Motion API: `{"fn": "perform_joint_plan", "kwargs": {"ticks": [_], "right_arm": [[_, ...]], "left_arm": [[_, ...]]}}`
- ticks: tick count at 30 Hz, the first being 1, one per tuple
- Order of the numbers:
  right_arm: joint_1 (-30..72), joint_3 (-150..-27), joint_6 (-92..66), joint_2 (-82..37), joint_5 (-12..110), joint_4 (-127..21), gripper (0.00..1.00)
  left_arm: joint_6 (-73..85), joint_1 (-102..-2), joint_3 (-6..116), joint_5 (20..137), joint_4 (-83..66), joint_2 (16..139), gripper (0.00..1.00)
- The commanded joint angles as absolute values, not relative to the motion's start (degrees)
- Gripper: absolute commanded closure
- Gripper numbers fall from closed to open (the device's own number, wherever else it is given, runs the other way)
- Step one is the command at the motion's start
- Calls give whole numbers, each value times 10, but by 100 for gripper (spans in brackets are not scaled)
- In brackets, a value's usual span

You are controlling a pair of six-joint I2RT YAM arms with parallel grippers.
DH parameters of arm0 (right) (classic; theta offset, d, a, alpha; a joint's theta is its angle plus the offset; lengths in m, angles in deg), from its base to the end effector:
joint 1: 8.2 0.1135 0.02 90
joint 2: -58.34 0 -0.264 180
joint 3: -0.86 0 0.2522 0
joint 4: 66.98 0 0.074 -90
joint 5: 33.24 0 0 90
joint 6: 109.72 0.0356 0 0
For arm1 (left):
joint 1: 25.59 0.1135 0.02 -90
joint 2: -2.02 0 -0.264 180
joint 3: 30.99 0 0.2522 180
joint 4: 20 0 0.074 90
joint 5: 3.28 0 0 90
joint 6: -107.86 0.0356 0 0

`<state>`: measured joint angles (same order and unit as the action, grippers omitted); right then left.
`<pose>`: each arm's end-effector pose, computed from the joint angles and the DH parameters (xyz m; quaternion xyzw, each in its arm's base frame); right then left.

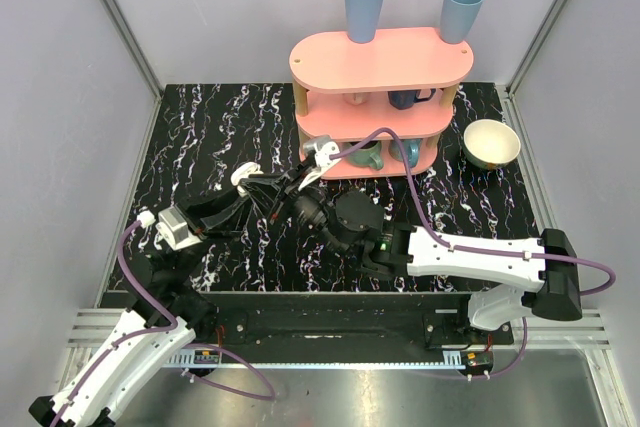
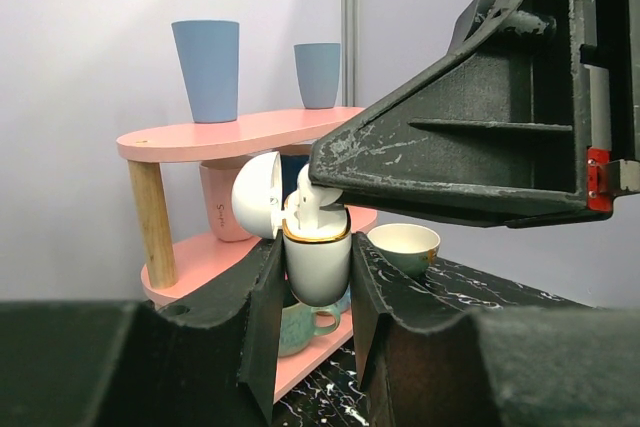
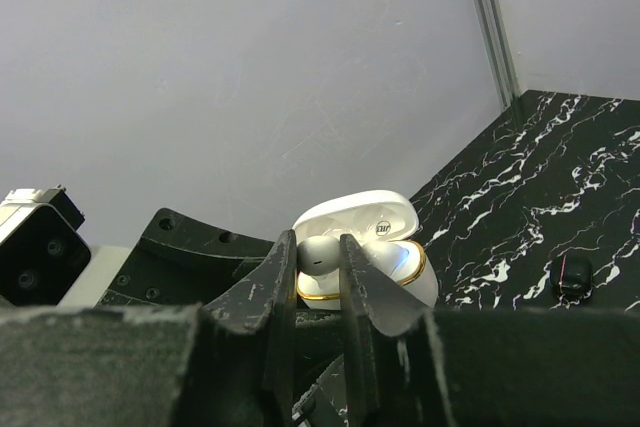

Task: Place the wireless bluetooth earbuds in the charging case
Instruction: Insert the left earbud into the left side groove of the charging case.

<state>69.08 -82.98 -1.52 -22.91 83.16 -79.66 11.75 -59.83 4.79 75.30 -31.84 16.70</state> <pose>0.0890 0.3223 0.4137 -0.1334 0.6035 0.4795 0.6229 0.0715 -0.0572 0.3304 0.2003 0.4398 -0.3461 0.8042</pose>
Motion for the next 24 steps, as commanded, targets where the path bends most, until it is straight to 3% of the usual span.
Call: {"fn": "perform_joint_plan", "kwargs": {"ticks": [1,24], "right_arm": [[693,-869,-27,-237,862,-749,89],[693,-916,-71,-247,841,-740,57]], "left_arm": [[116,-599,56,758,-365,156,100],[121,-600,57,765,-337,137,100]]}}
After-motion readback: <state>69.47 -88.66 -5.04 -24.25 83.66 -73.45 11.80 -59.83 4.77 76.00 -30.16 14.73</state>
